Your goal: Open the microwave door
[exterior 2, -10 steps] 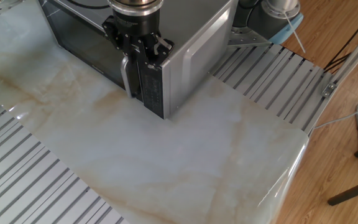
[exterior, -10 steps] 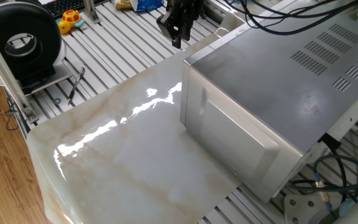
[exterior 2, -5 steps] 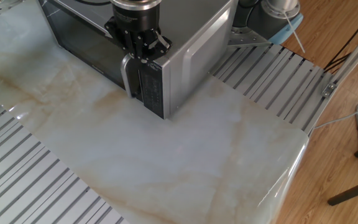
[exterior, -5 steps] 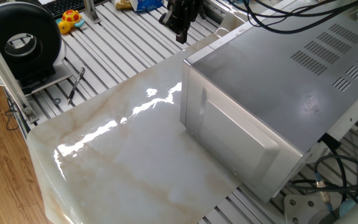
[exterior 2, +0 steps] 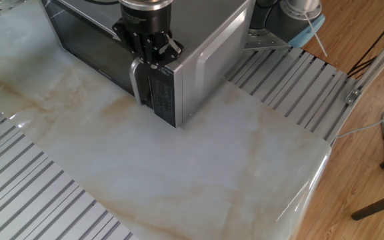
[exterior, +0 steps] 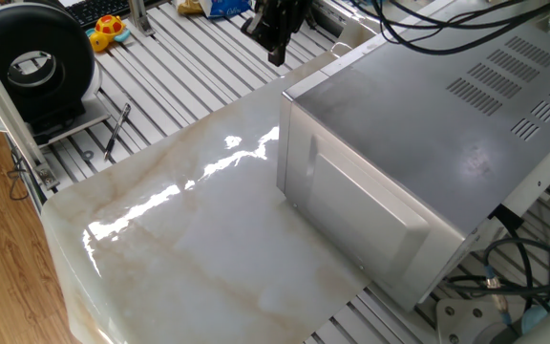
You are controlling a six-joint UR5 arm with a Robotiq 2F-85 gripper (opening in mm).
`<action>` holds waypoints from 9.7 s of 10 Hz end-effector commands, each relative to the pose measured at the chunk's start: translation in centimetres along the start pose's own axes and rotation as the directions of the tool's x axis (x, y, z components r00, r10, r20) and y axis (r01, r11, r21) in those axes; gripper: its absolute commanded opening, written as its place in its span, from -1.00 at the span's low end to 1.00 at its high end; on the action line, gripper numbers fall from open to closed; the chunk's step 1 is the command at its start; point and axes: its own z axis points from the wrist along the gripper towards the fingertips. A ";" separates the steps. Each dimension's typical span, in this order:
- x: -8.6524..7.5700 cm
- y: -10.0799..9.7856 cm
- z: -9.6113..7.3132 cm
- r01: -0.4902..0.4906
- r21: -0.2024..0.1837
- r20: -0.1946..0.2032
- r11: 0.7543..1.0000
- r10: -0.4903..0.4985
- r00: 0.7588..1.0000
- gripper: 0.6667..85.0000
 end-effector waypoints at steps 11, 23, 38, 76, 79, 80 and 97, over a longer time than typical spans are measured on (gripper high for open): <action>-2.9 1.8 0.2 0.011 -0.029 0.075 1.000 -0.009 0.997 -0.95; -6.5 3.0 1.1 0.005 -0.064 0.069 0.998 0.000 0.998 -0.95; -4.6 2.3 1.5 -0.011 -0.031 0.104 0.999 0.014 0.995 -0.95; -5.0 1.7 2.8 0.039 -0.012 0.100 0.999 -0.038 0.994 -0.95; -8.0 2.8 2.4 0.048 0.006 0.100 0.999 -0.048 0.994 -0.81; -8.5 3.1 2.3 0.045 0.004 0.105 0.999 -0.045 0.993 -0.63; -1.3 -0.1 2.8 0.057 -0.084 -0.045 0.995 -0.061 0.997 -0.84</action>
